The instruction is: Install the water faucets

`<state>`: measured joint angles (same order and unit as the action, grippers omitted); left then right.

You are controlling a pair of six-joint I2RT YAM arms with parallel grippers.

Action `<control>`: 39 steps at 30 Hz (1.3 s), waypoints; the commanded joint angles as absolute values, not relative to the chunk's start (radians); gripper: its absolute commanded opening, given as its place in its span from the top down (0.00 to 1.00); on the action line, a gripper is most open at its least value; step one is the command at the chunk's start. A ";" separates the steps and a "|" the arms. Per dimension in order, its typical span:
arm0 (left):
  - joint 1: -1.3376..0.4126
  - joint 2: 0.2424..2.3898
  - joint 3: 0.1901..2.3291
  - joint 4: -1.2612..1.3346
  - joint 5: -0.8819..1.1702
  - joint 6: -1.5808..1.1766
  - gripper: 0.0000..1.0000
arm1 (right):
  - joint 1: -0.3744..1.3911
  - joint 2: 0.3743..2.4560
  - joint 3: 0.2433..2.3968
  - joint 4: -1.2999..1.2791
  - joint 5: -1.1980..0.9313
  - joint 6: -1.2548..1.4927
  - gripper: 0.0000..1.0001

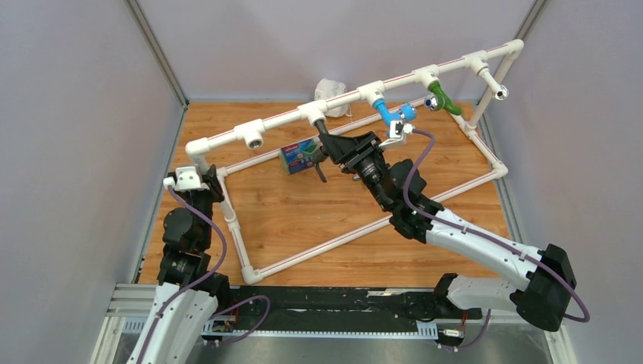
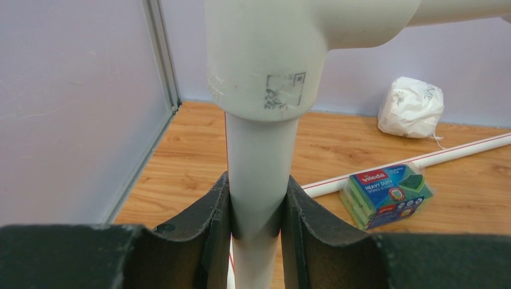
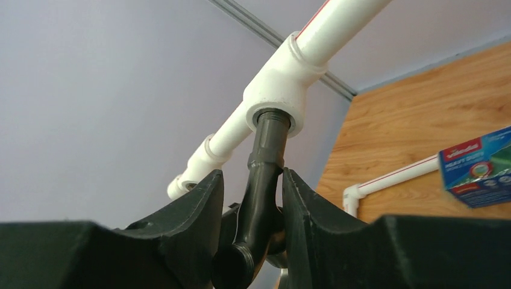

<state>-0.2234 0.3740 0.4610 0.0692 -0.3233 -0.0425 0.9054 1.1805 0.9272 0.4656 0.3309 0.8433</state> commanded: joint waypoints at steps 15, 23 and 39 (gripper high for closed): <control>-0.229 0.353 0.471 0.104 -0.327 -0.060 1.00 | 0.864 1.019 1.115 0.167 -0.032 -0.470 0.09; -0.229 0.359 0.472 0.103 -0.328 -0.057 1.00 | 0.965 0.937 1.100 -0.175 -0.048 -1.364 0.01; -0.229 0.362 0.476 0.098 -0.330 -0.057 1.00 | 1.114 1.118 1.126 -0.184 0.308 -1.855 0.13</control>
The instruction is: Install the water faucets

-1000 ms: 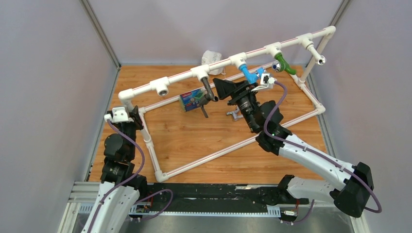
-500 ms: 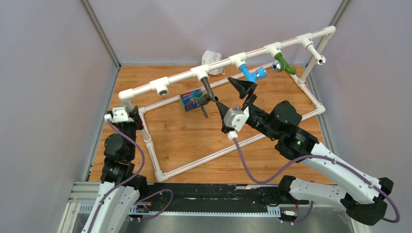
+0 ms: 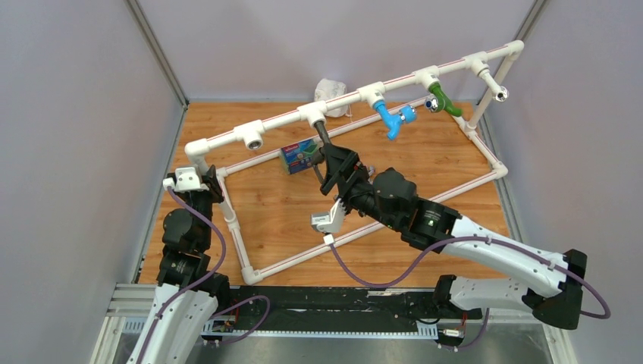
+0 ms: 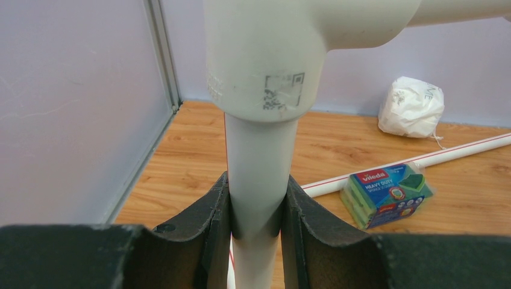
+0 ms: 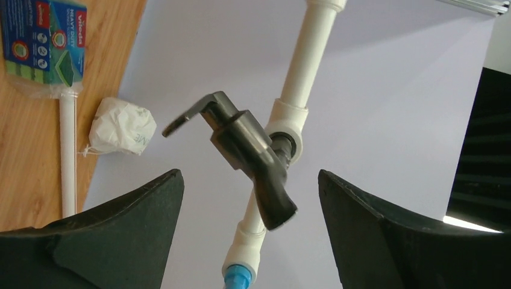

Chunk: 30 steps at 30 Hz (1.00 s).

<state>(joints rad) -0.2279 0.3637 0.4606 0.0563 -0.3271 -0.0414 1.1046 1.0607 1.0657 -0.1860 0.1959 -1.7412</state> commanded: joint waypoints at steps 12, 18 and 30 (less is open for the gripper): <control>-0.229 0.364 0.476 0.103 -0.322 -0.057 1.00 | 1.112 1.264 1.163 -0.057 0.457 -1.793 0.50; -0.229 0.364 0.476 0.101 -0.324 -0.057 1.00 | 1.112 1.295 1.172 0.084 0.427 -1.492 0.76; -0.230 0.351 0.476 0.098 -0.321 -0.061 1.00 | 1.028 1.203 0.945 0.753 0.590 -0.023 0.90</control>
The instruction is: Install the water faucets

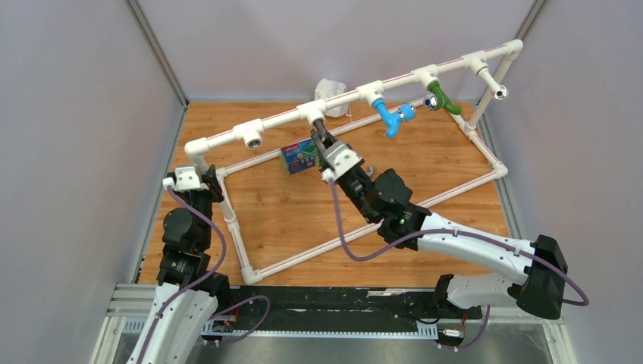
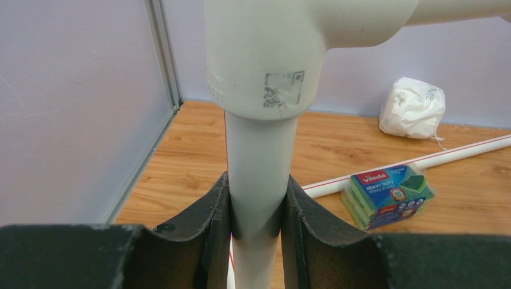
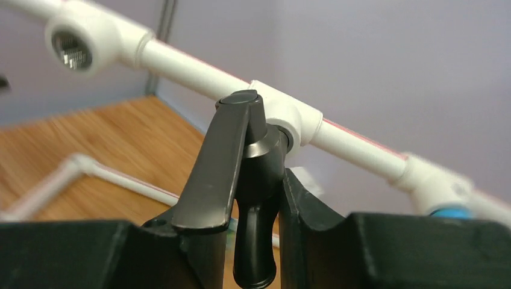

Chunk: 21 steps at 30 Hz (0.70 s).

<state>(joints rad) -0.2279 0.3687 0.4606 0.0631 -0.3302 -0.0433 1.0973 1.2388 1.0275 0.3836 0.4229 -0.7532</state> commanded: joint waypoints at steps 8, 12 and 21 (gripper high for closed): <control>-0.235 0.353 0.476 0.103 -0.322 -0.061 1.00 | 0.960 1.192 0.855 0.845 0.729 0.481 0.79; -0.236 0.354 0.474 0.103 -0.328 -0.060 1.00 | 0.959 1.161 0.807 0.978 0.632 0.262 0.45; -0.235 0.374 0.476 0.107 -0.331 -0.060 1.00 | 0.959 0.961 0.776 0.881 0.375 -0.346 0.07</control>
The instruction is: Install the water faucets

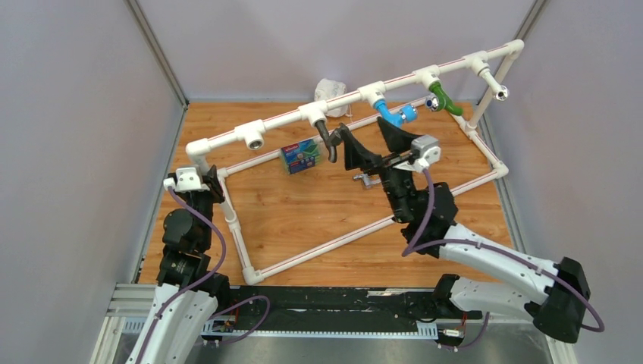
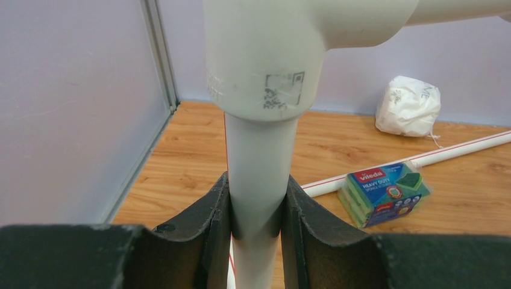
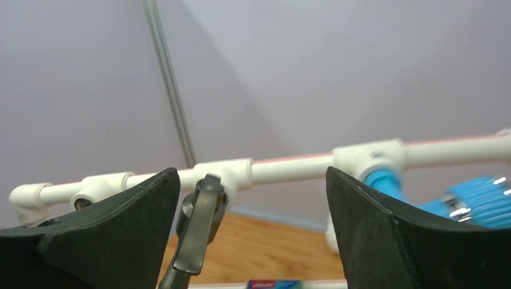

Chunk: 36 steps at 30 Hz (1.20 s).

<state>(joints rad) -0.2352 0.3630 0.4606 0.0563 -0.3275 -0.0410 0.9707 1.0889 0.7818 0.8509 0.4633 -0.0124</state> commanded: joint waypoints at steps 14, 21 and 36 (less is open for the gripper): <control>-0.236 0.394 0.482 0.109 -0.330 -0.055 1.00 | 0.999 0.748 0.908 -0.039 -0.154 -1.508 0.00; -0.236 0.379 0.479 0.107 -0.328 -0.055 1.00 | 1.120 0.885 0.965 -0.127 0.155 -1.707 0.00; -0.236 0.374 0.480 0.117 -0.318 -0.058 1.00 | 1.091 1.075 1.029 0.060 0.334 -1.924 0.12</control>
